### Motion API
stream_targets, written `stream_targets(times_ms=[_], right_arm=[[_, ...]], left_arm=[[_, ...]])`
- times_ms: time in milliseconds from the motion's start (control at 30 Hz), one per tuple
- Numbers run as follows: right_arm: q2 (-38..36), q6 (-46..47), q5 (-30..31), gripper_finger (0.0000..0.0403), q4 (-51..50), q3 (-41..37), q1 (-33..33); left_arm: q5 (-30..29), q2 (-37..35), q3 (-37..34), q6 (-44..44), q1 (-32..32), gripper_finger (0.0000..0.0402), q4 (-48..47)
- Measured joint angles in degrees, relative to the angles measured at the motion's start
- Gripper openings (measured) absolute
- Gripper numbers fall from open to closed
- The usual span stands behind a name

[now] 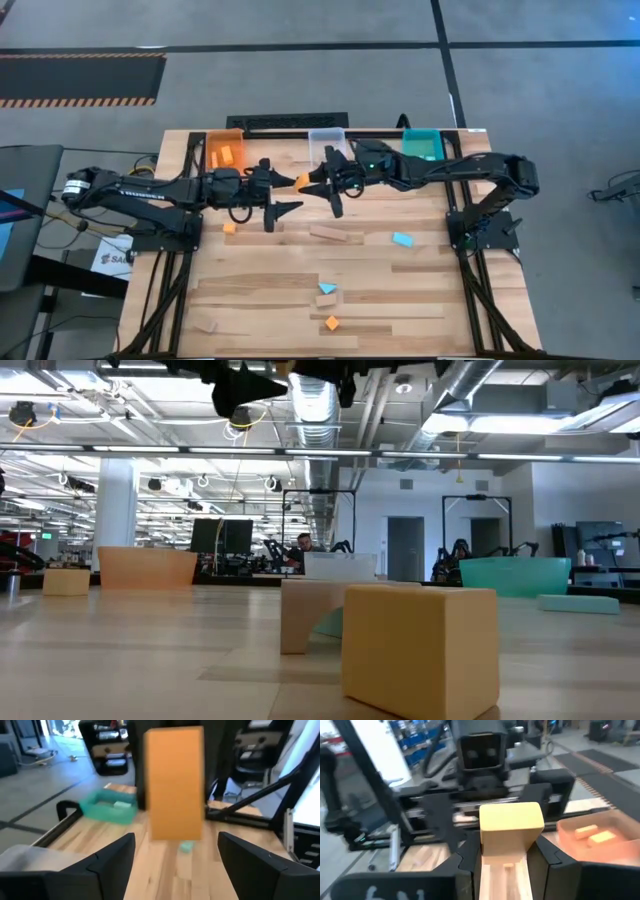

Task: Sort & place blocks by color
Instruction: Put the orange rectangle block into the orange bin

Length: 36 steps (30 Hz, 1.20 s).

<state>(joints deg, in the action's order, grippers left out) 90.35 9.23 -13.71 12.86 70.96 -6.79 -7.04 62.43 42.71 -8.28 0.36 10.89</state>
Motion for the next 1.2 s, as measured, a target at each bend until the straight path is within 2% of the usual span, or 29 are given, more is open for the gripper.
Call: stream_targets(times_ms=[233,367,967,1033,1200], right_arm=[[1.9,0.7,0.8,0.0109,0.9,0.1,0.0],[1.9,1.3,0.8,0.0109,0.5,0.0,0.0],[1.9,1.0,-0.5,0.0110,-2.9,0.0,0.1],[1.9,1.0,-0.4,0.0137,-3.0,0.0,0.4],[-0.1,1.6,0.1,0.0273,-6.7,0.0,-0.7]], left_arm=[[-0.6,1.7,0.0,-1.9,0.0,0.0271,0.2],[-0.8,1.7,0.0,-1.5,0.0,0.0257,0.1],[-0.4,1.7,0.0,-1.4,0.0,0.0104,-1.1],[0.1,1.7,0.0,-1.3,0.0,0.0103,-1.1],[-2.0,0.6,0.1,-0.9,1.8,0.0103,-8.0]])
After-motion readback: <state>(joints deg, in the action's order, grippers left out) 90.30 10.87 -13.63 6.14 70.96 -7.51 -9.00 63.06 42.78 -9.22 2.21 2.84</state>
